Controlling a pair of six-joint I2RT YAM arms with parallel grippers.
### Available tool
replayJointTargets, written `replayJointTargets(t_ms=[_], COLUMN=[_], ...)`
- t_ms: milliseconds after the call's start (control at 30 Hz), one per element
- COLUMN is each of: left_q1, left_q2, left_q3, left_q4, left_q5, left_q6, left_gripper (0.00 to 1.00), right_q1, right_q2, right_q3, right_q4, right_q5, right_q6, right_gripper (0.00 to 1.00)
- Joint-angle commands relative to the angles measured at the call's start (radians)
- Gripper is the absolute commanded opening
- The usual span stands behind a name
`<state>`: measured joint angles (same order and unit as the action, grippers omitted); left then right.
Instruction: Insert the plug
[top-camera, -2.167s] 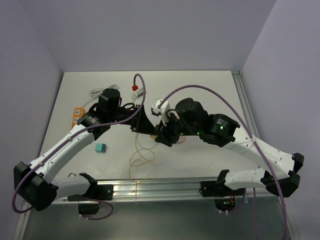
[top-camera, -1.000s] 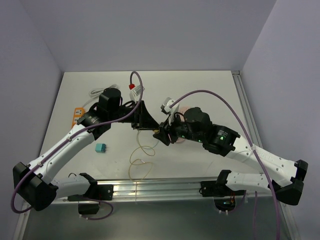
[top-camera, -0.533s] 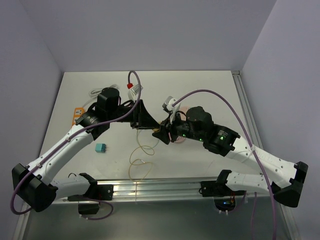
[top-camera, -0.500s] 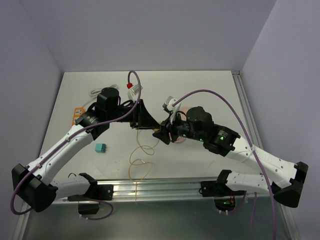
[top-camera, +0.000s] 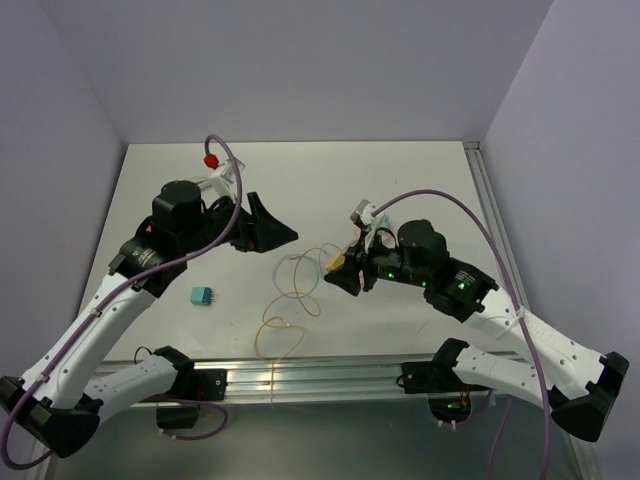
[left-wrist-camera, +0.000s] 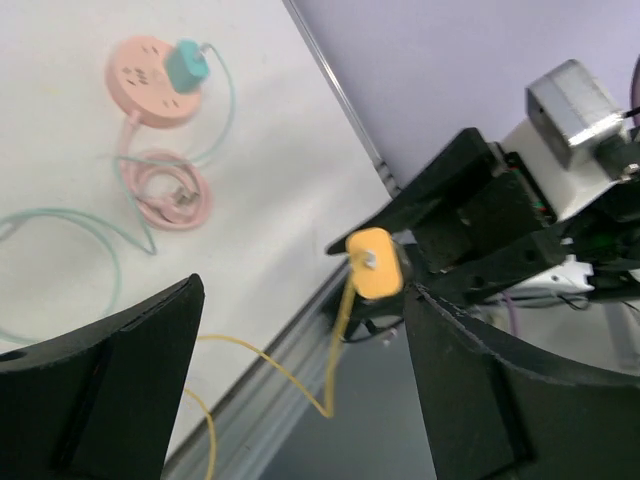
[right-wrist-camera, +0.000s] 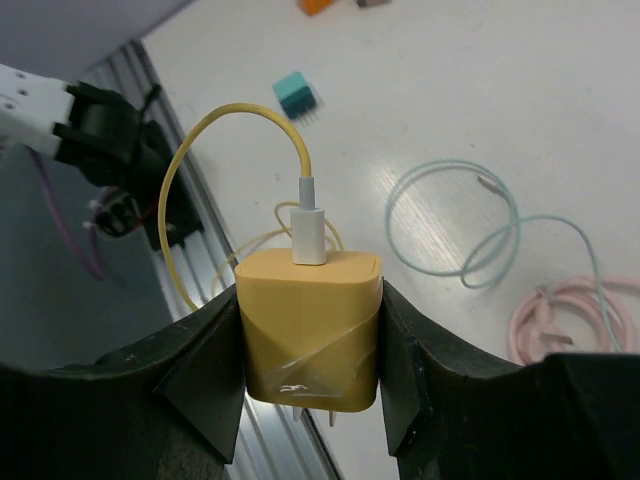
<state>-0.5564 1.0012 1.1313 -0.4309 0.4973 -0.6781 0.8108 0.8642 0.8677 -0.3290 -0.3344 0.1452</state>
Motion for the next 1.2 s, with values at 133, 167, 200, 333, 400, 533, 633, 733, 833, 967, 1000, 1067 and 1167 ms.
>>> replayJointTargets(t_ms=[133, 167, 200, 333, 400, 533, 633, 733, 833, 967, 1000, 1067, 1167], left_q1=[0.007, 0.007, 0.006, 0.007, 0.006, 0.007, 0.006, 0.003, -0.023, -0.08, -0.091, -0.118, -0.158], left_q2=[-0.113, -0.148, -0.17, -0.292, -0.344, -0.378, -0.352, -0.329, -0.313, -0.227, -0.205, -0.161, -0.098], left_q3=[-0.068, -0.097, -0.119, -0.283, -0.372, -0.449, -0.473, -0.537, -0.608, -0.535, -0.519, -0.484, -0.43], left_q4=[0.098, 0.122, 0.151, 0.419, 0.601, 0.796, 0.944, 1.214, 1.523, 1.566, 1.577, 1.586, 1.574], left_q5=[-0.157, -0.164, -0.154, -0.074, -0.051, 0.062, 0.18, 0.259, 0.285, 0.384, 0.406, 0.418, 0.44], left_q6=[0.1, 0.1, 0.101, 0.043, -0.003, -0.021, -0.029, -0.061, -0.051, 0.038, 0.049, 0.09, 0.149], left_gripper=[0.8, 0.8, 0.79, 0.76, 0.76, 0.77, 0.77, 0.77, 0.79, 0.8, 0.8, 0.81, 0.81], right_q1=[-0.033, -0.038, -0.044, -0.078, -0.084, -0.084, -0.082, -0.082, -0.084, -0.084, -0.084, -0.084, -0.082], right_q2=[-0.033, -0.031, -0.028, -0.008, -0.01, -0.022, -0.025, -0.008, 0.012, 0.048, 0.065, 0.085, 0.105], right_q3=[0.028, 0.042, 0.047, 0.057, 0.037, 0.011, -0.001, 0.016, 0.036, 0.103, 0.128, 0.151, 0.162], right_q4=[0.182, 0.189, 0.2, 0.301, 0.412, 0.562, 0.663, 0.706, 0.768, 0.711, 0.687, 0.654, 0.653], right_q5=[-0.225, -0.241, -0.265, -0.463, -0.595, -0.741, -0.811, -0.831, -0.833, -0.848, -0.854, -0.877, -0.908], right_q6=[0.137, 0.175, 0.198, 0.307, 0.373, 0.48, 0.562, 0.625, 0.709, 0.735, 0.737, 0.725, 0.734], right_gripper=[0.0, 0.0, 0.0, 0.0, 0.0, 0.0, 0.0, 0.0, 0.0, 0.0, 0.0, 0.0, 0.0])
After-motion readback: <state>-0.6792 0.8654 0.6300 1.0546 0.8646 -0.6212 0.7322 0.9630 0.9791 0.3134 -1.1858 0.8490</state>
